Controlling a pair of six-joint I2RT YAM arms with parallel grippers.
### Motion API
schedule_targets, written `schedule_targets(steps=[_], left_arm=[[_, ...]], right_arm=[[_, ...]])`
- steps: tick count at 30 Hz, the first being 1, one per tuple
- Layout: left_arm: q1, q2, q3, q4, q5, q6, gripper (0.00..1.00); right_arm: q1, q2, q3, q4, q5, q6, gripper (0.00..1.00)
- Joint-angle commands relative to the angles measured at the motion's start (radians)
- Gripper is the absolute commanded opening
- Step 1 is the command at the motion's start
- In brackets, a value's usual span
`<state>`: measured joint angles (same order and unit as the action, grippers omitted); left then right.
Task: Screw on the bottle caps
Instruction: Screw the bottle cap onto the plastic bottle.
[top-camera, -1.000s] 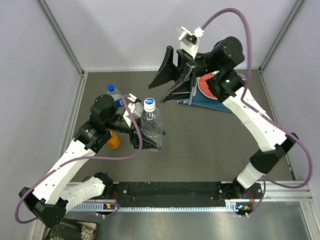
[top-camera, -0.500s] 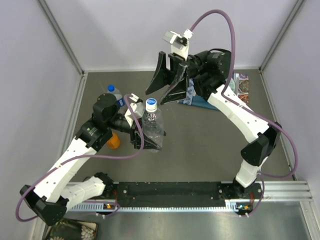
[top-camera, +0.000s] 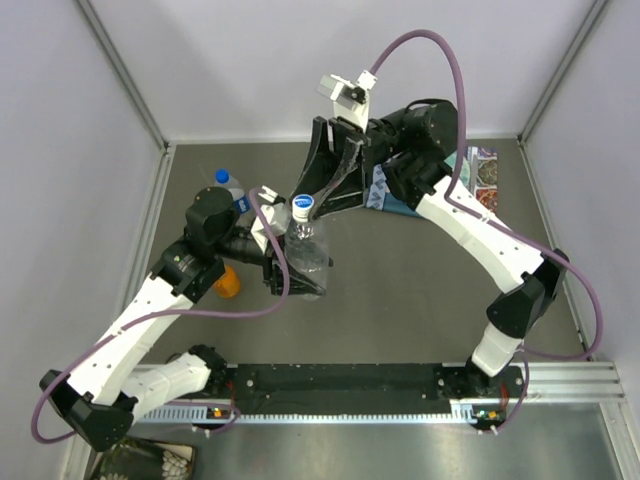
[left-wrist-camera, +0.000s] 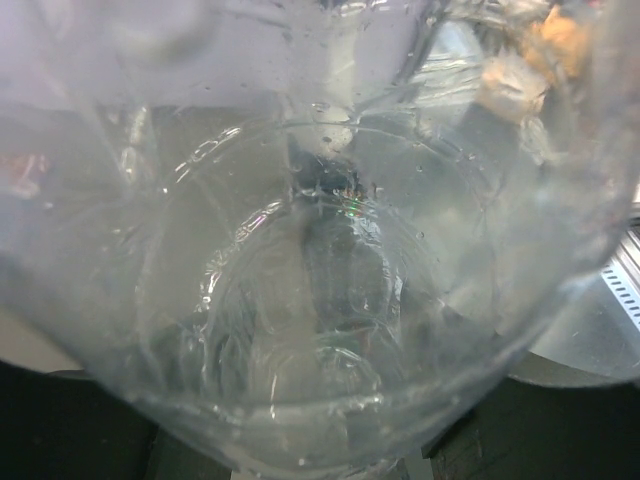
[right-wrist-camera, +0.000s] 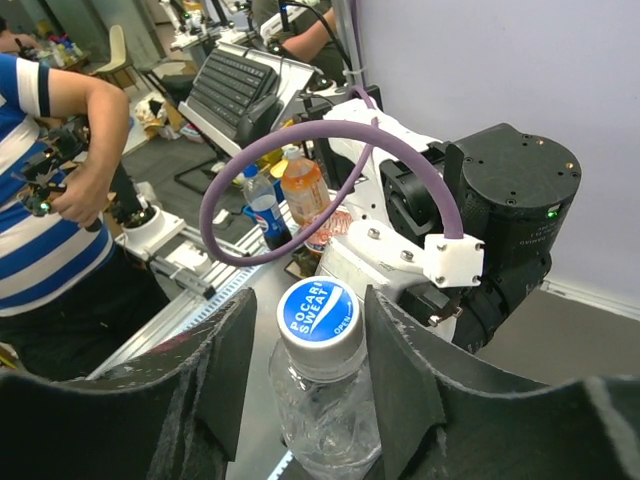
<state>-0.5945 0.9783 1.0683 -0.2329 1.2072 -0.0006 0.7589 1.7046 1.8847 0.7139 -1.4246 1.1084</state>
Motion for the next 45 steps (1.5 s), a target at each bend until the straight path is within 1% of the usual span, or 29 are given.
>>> schedule_targets(steps=[1,2,4,5,8,10,11,12,13,14,15,16,20,21,23,24,26,27,29,30,32,33,35,36,37,40,41,43,45], left_arm=[[-0.004,-0.003,0.039,0.033,-0.024,0.016,0.0],[-0.004,-0.004,0.039,0.033,-0.032,0.017,0.0],[-0.004,-0.006,0.039,0.033,-0.058,0.024,0.0],[-0.004,-0.009,0.041,0.033,-0.066,0.027,0.0],[-0.002,-0.015,0.041,0.032,-0.123,0.037,0.0],[-0.002,-0.02,0.045,0.033,-0.176,0.048,0.0],[-0.002,-0.021,0.048,0.033,-0.199,0.053,0.0],[-0.001,-0.023,0.051,0.032,-0.221,0.057,0.0],[0.001,-0.024,0.055,0.033,-0.277,0.066,0.0],[0.004,-0.029,0.056,0.033,-0.306,0.07,0.0],[0.004,-0.032,0.059,0.04,-0.337,0.071,0.0],[0.005,-0.035,0.058,0.046,-0.409,0.074,0.0],[0.012,-0.052,0.061,0.072,-0.538,0.065,0.0],[0.012,-0.053,0.062,0.078,-0.558,0.063,0.0],[0.013,-0.059,0.067,0.083,-0.606,0.059,0.0],[0.015,-0.061,0.067,0.081,-0.615,0.06,0.0],[0.013,-0.069,0.067,0.076,-0.647,0.068,0.0],[0.013,-0.072,0.064,0.076,-0.687,0.07,0.0],[0.015,-0.079,0.062,0.073,-0.734,0.073,0.0],[0.015,-0.082,0.058,0.073,-0.774,0.076,0.0],[0.016,-0.093,0.05,0.067,-0.81,0.085,0.0],[0.015,-0.096,0.044,0.063,-0.831,0.088,0.0],[0.016,-0.105,0.036,0.052,-0.897,0.102,0.0],[0.016,-0.108,0.024,0.046,-0.922,0.1,0.0],[0.016,-0.119,0.018,0.044,-0.967,0.102,0.0],[0.022,-0.135,-0.007,0.041,-1.008,0.087,0.0],[0.024,-0.138,-0.011,0.04,-1.021,0.079,0.0],[0.025,-0.138,-0.022,0.037,-1.026,0.057,0.0],[0.028,-0.139,-0.028,0.035,-1.031,0.054,0.0]], right_arm=[[0.013,-0.049,-0.004,-0.022,0.003,-0.05,0.43],[0.013,-0.048,-0.004,-0.03,0.004,-0.056,0.3],[0.013,-0.049,-0.006,-0.054,0.006,-0.064,0.17],[0.013,-0.049,-0.013,-0.06,0.007,-0.068,0.06],[0.013,-0.059,-0.032,-0.103,0.013,-0.109,0.0],[0.013,-0.069,-0.035,-0.172,0.024,-0.171,0.0],[0.013,-0.077,-0.03,-0.324,0.03,-0.288,0.0],[0.011,-0.085,-0.023,-0.423,0.059,-0.376,0.0],[0.011,-0.104,-0.01,-0.57,0.087,-0.477,0.0],[0.013,-0.115,0.019,-0.814,0.126,-0.669,0.0],[0.013,-0.126,0.024,-0.899,0.207,-0.726,0.0],[0.011,-0.144,0.021,-0.938,0.243,-0.76,0.0],[0.014,-0.18,-0.048,-0.975,0.413,-0.776,0.0],[0.02,-0.184,-0.055,-1.004,0.496,-0.78,0.0],[0.055,-0.189,-0.052,-1.06,0.596,-0.826,0.0],[0.071,-0.191,-0.045,-1.129,0.718,-0.847,0.0],[0.126,-0.185,-0.026,-1.175,0.849,-0.867,0.0],[0.144,-0.174,-0.015,-1.198,0.971,-0.868,0.0],[0.195,-0.163,0.007,-1.24,1.085,-0.858,0.0],[0.213,-0.155,0.008,-1.245,1.204,-0.852,0.0],[0.241,-0.146,0.023,-1.268,1.315,-0.837,0.0],[0.276,-0.142,0.031,-1.277,1.458,-0.834,0.0],[0.315,-0.122,0.065,-1.31,1.605,-0.841,0.0],[0.341,-0.111,0.079,-1.323,1.733,-0.841,0.0],[0.352,-0.088,0.096,-1.337,1.782,-0.84,0.0],[0.379,-0.047,0.166,-1.378,1.903,-0.818,0.01],[0.385,-0.025,0.195,-1.383,1.918,-0.811,0.06],[0.398,-0.005,0.215,-1.387,1.928,-0.8,0.07],[0.402,0.015,0.254,-1.386,1.925,-0.791,0.13]])
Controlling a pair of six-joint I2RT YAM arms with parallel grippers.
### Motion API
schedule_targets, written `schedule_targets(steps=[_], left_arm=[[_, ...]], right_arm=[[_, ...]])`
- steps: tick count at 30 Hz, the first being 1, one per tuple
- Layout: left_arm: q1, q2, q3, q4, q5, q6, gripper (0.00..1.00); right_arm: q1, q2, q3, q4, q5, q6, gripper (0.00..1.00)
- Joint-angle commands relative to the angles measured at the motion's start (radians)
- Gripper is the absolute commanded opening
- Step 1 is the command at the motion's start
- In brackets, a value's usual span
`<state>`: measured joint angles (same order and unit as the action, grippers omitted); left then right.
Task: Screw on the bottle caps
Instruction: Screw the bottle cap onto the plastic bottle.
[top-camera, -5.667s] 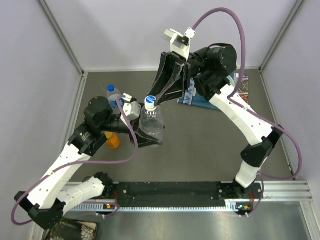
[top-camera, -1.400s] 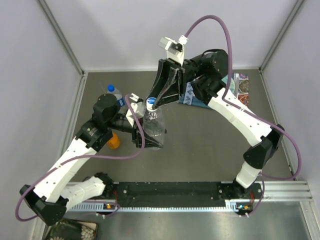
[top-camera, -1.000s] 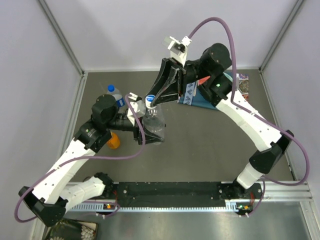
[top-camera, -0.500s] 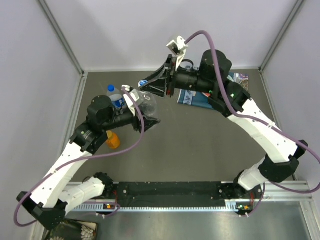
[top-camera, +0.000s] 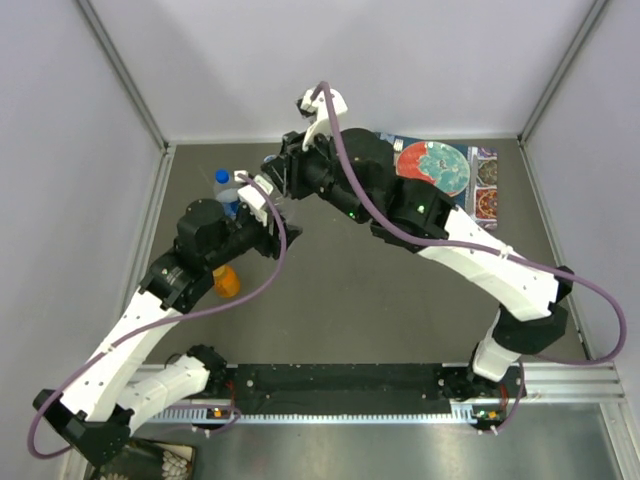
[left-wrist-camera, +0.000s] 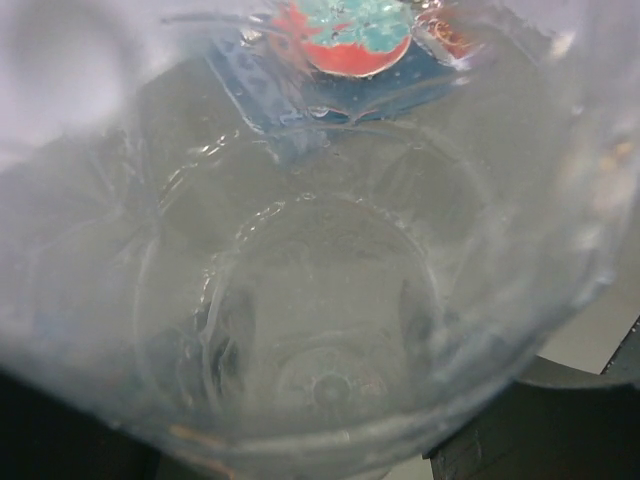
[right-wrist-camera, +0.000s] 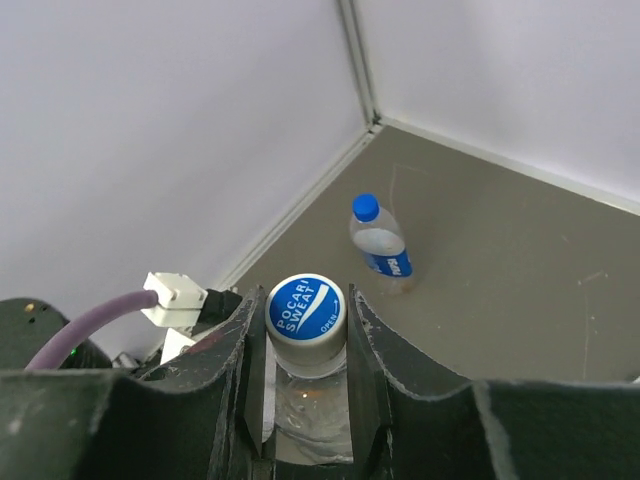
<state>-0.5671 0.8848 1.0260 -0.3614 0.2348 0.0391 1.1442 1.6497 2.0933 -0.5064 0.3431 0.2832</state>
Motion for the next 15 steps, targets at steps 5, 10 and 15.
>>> schedule_targets(steps=[5,10,15], left_arm=[[0.013,-0.066,-0.004,0.153,-0.06,0.005,0.0],[0.026,-0.081,-0.012,0.156,-0.032,0.008,0.0],[0.029,-0.086,-0.027,0.185,0.157,0.013,0.0]], right_arm=[[0.015,0.075,0.187,-0.169,0.077,-0.022,0.66],[-0.006,0.01,0.326,-0.162,-0.113,-0.071,0.99],[-0.099,-0.091,0.239,-0.121,-0.384,-0.063,0.99]])
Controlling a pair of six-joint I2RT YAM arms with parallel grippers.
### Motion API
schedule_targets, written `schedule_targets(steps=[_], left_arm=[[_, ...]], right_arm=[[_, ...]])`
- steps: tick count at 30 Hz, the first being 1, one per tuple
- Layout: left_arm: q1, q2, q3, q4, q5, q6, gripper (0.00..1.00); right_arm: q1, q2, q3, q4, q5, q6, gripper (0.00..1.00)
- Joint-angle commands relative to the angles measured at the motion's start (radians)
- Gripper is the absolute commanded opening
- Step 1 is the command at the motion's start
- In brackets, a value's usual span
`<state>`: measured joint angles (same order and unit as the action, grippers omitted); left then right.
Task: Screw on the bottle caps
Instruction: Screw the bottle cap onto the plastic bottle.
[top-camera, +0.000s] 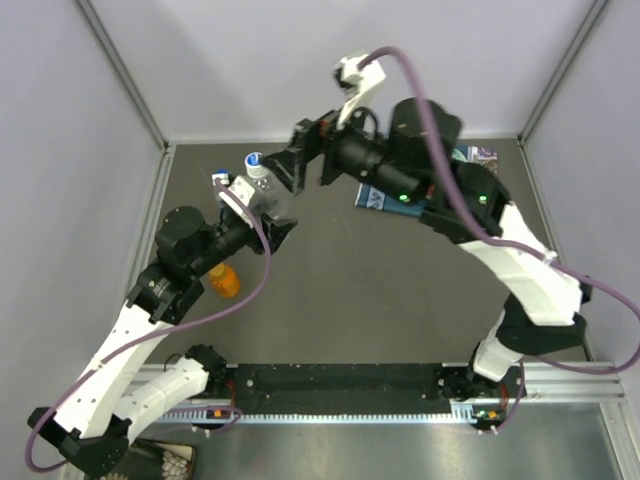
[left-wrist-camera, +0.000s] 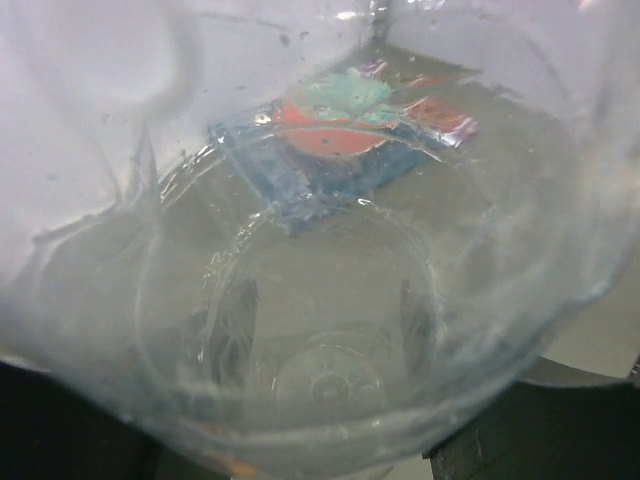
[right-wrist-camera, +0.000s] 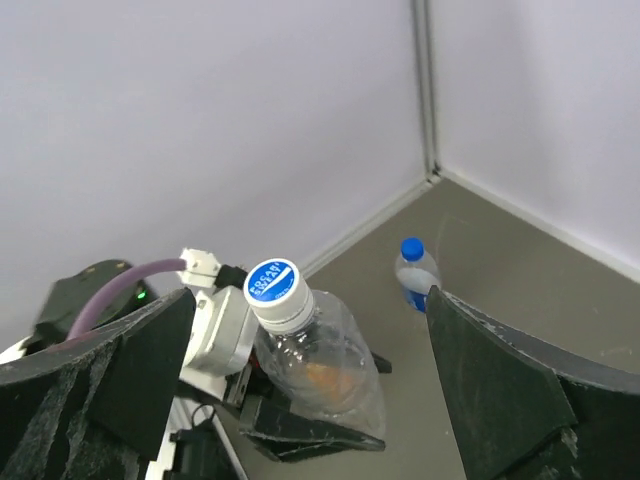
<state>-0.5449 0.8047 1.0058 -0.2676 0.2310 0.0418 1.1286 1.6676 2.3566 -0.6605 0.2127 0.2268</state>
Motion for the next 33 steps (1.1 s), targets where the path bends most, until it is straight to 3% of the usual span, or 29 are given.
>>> schedule_targets(steps=[1,4,5,7,8,11,14,18,23,33], left_arm=[[0.008,0.004,-0.007,0.093,0.276,0.012,0.0],[0.008,0.014,-0.007,0.099,0.492,0.029,0.0],[0.008,0.02,-0.007,0.102,0.662,0.032,0.0],[0.007,0.039,-0.003,0.093,0.819,0.033,0.0],[0.005,0.045,0.005,0.093,0.923,0.029,0.0],[0.002,0.063,0.02,0.091,1.013,0.001,0.0],[0.0,0.077,0.027,0.091,1.053,-0.002,0.0],[-0.007,0.099,0.037,0.065,1.071,0.033,0.0],[-0.013,0.111,0.043,0.057,1.081,0.036,0.0],[-0.015,0.11,0.05,0.053,1.044,0.046,0.0]], right_arm=[[-0.107,-0.146,-0.086,0.045,-0.306,0.009,0.99],[-0.188,-0.19,-0.208,0.131,-0.547,0.028,0.98],[-0.211,-0.219,-0.241,0.162,-0.711,0.014,0.96],[-0.255,-0.241,-0.327,0.251,-0.896,-0.01,0.92],[-0.265,-0.25,-0.344,0.262,-1.091,-0.053,0.92],[-0.277,-0.252,-0.384,0.271,-1.278,-0.15,0.84],[-0.288,-0.224,-0.364,0.274,-1.32,-0.165,0.69],[-0.299,-0.149,-0.316,0.305,-1.363,-0.112,0.7],[-0.3,-0.132,-0.365,0.495,-1.409,0.029,0.7],[-0.3,-0.089,-0.399,0.642,-1.458,0.212,0.56]])
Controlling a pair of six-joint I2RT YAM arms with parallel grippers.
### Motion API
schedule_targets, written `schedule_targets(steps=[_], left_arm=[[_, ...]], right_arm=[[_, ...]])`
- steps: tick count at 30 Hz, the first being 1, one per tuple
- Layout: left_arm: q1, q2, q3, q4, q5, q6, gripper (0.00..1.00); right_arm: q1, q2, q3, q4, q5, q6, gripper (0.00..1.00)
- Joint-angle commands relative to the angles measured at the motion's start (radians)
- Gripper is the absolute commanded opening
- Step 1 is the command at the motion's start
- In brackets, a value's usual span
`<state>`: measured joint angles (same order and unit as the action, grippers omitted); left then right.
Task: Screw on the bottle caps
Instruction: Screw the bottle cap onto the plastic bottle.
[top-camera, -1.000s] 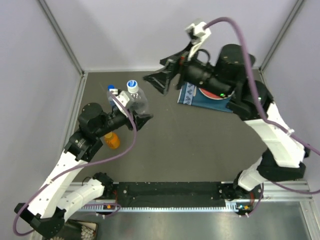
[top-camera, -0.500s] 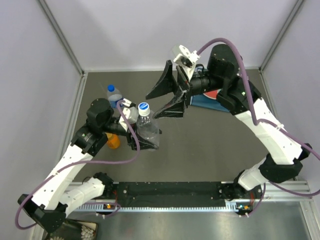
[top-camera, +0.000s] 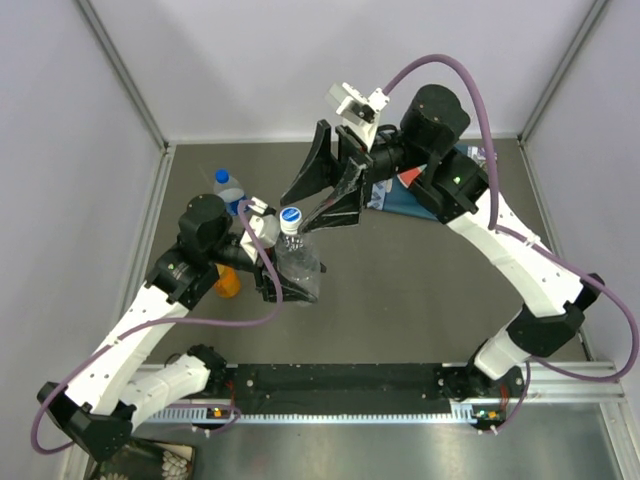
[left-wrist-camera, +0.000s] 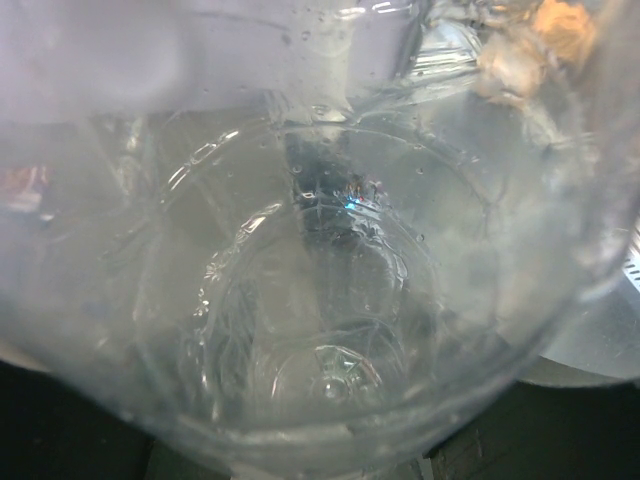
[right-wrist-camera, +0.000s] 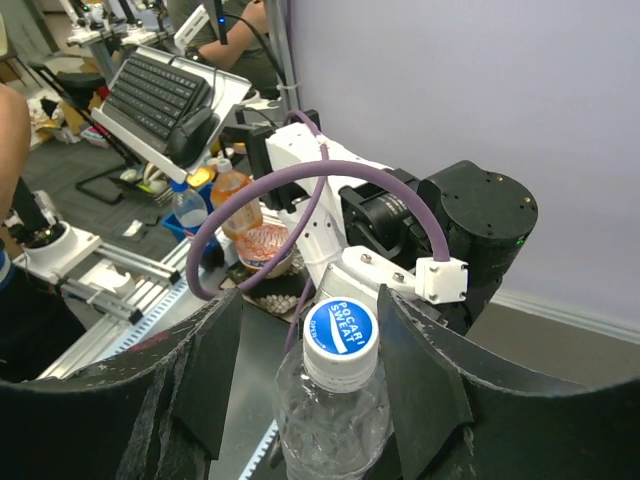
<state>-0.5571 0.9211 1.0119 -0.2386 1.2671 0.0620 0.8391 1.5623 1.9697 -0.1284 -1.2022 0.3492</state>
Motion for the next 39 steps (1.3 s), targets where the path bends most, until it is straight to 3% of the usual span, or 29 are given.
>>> schedule_targets(steps=[1,14,17,18,21,24,29,34,39], left_arm=[[-0.003,-0.005,0.044,0.025,0.009,0.025,0.0],[-0.001,-0.016,0.048,0.024,-0.008,0.027,0.0],[-0.001,-0.018,0.044,0.025,-0.028,0.028,0.0],[-0.001,-0.019,0.045,0.03,-0.037,0.027,0.0],[0.0,-0.021,0.045,0.042,-0.083,0.024,0.0],[0.002,-0.024,0.047,0.05,-0.143,0.019,0.0],[0.003,-0.031,0.053,0.051,-0.297,0.041,0.0],[0.003,-0.045,0.047,0.05,-0.477,0.094,0.0],[0.005,-0.057,0.039,0.048,-0.657,0.124,0.0]], right_arm=[[-0.009,0.018,-0.012,0.11,-0.042,0.093,0.56],[-0.011,0.039,-0.022,0.15,-0.051,0.151,0.52],[-0.011,0.027,-0.048,0.164,-0.048,0.154,0.4],[-0.011,0.025,-0.057,0.165,-0.046,0.155,0.3],[-0.011,0.022,-0.072,0.164,-0.043,0.162,0.15],[-0.011,0.015,-0.097,0.148,-0.028,0.143,0.08],[-0.02,-0.002,-0.095,-0.038,0.119,0.028,0.0],[-0.017,0.007,-0.069,-0.275,0.396,-0.056,0.0],[0.005,0.01,-0.032,-0.395,0.642,-0.075,0.0]])
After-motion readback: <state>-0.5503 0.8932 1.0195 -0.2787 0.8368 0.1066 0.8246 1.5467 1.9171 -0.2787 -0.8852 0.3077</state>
